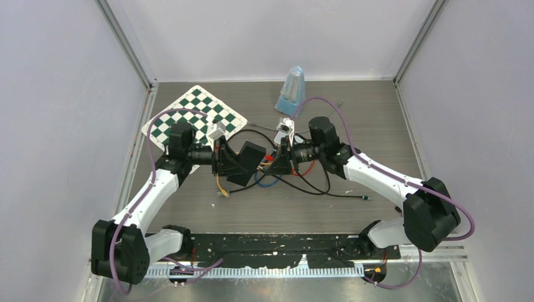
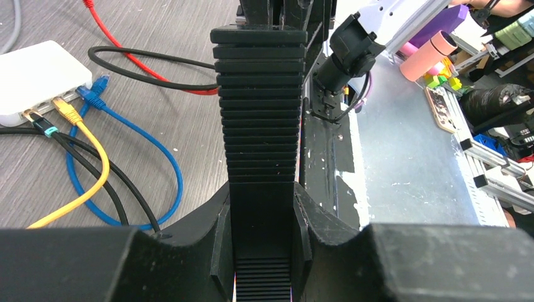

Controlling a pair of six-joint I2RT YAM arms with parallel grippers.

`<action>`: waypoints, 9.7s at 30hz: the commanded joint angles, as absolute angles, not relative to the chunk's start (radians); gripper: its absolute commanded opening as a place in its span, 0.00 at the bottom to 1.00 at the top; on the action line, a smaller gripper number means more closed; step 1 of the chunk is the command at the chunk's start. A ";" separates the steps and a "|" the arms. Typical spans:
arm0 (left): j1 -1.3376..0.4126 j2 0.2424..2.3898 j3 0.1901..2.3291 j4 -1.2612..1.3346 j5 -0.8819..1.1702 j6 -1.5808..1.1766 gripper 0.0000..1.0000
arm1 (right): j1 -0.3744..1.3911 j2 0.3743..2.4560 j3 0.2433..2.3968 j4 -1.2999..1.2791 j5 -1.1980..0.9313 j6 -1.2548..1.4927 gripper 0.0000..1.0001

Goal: Insert the plug into the switch port
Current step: Insert the connector into the switch port, then place the switch port at the center of the board.

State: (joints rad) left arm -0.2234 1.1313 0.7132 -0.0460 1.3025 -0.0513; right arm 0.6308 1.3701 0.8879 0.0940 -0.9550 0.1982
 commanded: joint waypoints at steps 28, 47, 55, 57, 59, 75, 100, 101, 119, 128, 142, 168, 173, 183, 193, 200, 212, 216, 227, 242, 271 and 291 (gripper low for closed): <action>-0.310 1.125 0.697 -0.060 1.514 -0.040 0.00 | 0.666 1.401 1.082 0.298 -0.852 0.012 0.05; -0.310 1.359 1.063 -1.223 1.540 0.981 0.00 | 0.666 1.473 1.181 0.209 -0.831 -0.120 0.05; -0.328 1.573 1.208 -1.720 1.578 1.491 0.00 | 0.678 1.426 1.089 0.315 -0.776 -0.174 0.05; -0.333 1.583 1.195 -1.721 1.593 1.513 0.00 | 0.684 1.435 1.098 0.316 -0.764 -0.172 0.05; -0.333 1.582 1.184 -1.721 1.584 1.517 0.00 | 0.690 1.447 1.113 0.306 -0.745 -0.173 0.05; -0.333 1.623 1.206 -1.721 1.552 1.491 0.00 | 0.765 1.470 1.197 0.178 -0.530 -0.144 0.05; -0.288 1.646 1.201 -1.721 1.601 1.471 0.00 | 0.850 1.314 0.940 0.204 -0.416 -0.200 0.30; -0.283 1.645 1.192 -1.720 1.613 1.481 0.00 | 0.850 1.289 0.923 0.213 -0.417 -0.210 0.33; -0.279 1.632 1.161 -1.720 1.649 1.481 0.00 | 0.874 1.099 0.803 0.155 -0.404 -0.693 0.48; -0.279 1.635 1.168 -1.721 1.644 1.473 0.00 | 0.958 1.104 0.828 0.088 -0.307 -0.807 0.46; -0.281 1.665 1.177 -1.720 1.635 1.456 0.00 | 1.040 1.207 0.902 0.141 -0.251 -0.880 0.05; -0.296 1.700 1.141 -1.721 1.683 1.480 0.00 | 1.202 1.398 0.951 0.517 -0.164 -0.661 0.05; -0.296 1.708 1.136 -1.720 1.726 1.488 0.00 | 1.243 1.417 0.908 0.693 -0.038 -0.596 0.05; -0.287 1.692 1.127 -1.720 1.728 1.477 0.00 | 1.299 1.500 0.863 0.963 0.147 -0.537 0.05; -0.236 1.621 1.120 -1.721 1.709 1.465 0.00 | 1.270 1.439 0.770 0.929 0.046 -0.548 0.05; -0.235 1.612 1.112 -1.720 1.717 1.459 0.07 | 1.204 1.313 0.629 0.810 -0.047 -0.580 0.05; -0.233 1.626 1.148 -1.721 1.694 1.351 0.99 | 1.087 1.193 0.483 0.744 -0.211 -0.548 0.05; -0.232 1.630 1.152 -1.721 1.697 1.338 1.00 | 1.083 1.175 0.466 0.730 -0.229 -0.557 0.05; -0.159 1.523 1.127 -1.721 1.706 1.388 1.00 | 1.073 1.085 0.398 0.704 -0.138 -0.446 0.05; 0.213 1.270 1.138 -1.721 1.728 1.434 1.00 | 1.018 1.173 0.374 0.698 -0.104 -0.272 0.05; 0.449 1.480 1.538 -1.719 1.730 1.374 1.00 | 0.940 1.314 0.557 0.455 -0.133 -0.169 0.76; 0.403 1.406 1.945 -1.720 1.728 2.046 1.00 | 0.942 1.117 0.637 0.339 -0.069 -0.182 0.80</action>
State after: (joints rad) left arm 0.4068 1.4574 1.9244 -1.5669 1.5455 1.7462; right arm 0.9440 1.1652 0.5915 0.3302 -0.0902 -0.1818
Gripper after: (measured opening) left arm 0.994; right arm 0.800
